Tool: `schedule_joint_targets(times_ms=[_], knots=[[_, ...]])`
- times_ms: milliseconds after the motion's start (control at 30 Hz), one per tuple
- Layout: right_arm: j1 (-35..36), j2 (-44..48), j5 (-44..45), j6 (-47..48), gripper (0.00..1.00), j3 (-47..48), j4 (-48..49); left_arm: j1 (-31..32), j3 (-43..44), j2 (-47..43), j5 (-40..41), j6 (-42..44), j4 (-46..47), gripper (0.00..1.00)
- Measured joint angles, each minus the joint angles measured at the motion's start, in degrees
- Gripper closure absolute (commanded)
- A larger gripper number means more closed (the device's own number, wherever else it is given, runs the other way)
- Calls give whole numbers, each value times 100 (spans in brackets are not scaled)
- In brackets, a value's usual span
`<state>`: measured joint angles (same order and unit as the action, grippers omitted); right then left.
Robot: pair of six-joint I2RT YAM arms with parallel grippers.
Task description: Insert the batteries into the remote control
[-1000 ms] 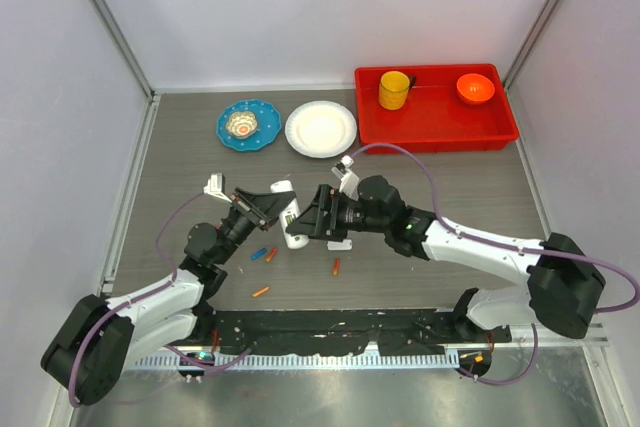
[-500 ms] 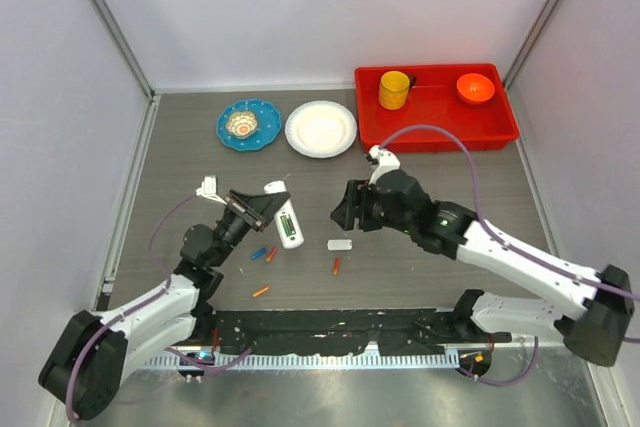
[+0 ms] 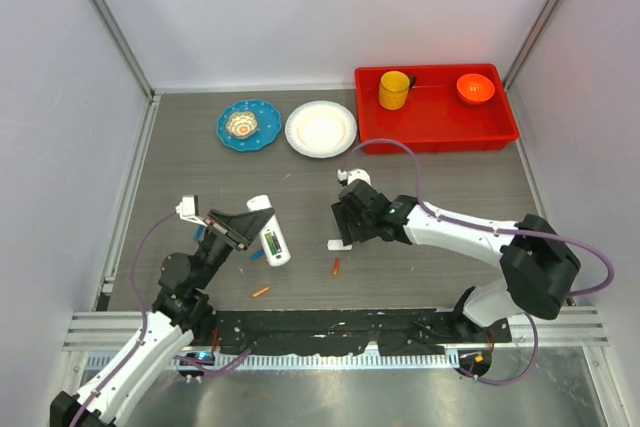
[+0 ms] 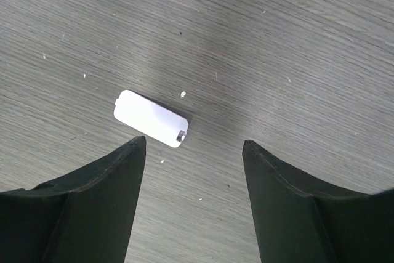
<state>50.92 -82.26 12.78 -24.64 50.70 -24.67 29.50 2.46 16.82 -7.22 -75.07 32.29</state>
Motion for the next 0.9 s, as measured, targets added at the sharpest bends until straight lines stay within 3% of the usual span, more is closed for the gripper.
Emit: schedule_joint_targets(times_ms=[333, 900], knots=[[168, -780, -262, 487, 24, 295, 181, 0, -2, -42, -33, 61, -588, 100], [297, -1386, -627, 1248, 29, 494, 179, 0, -2, 214, -144, 57, -466, 100]])
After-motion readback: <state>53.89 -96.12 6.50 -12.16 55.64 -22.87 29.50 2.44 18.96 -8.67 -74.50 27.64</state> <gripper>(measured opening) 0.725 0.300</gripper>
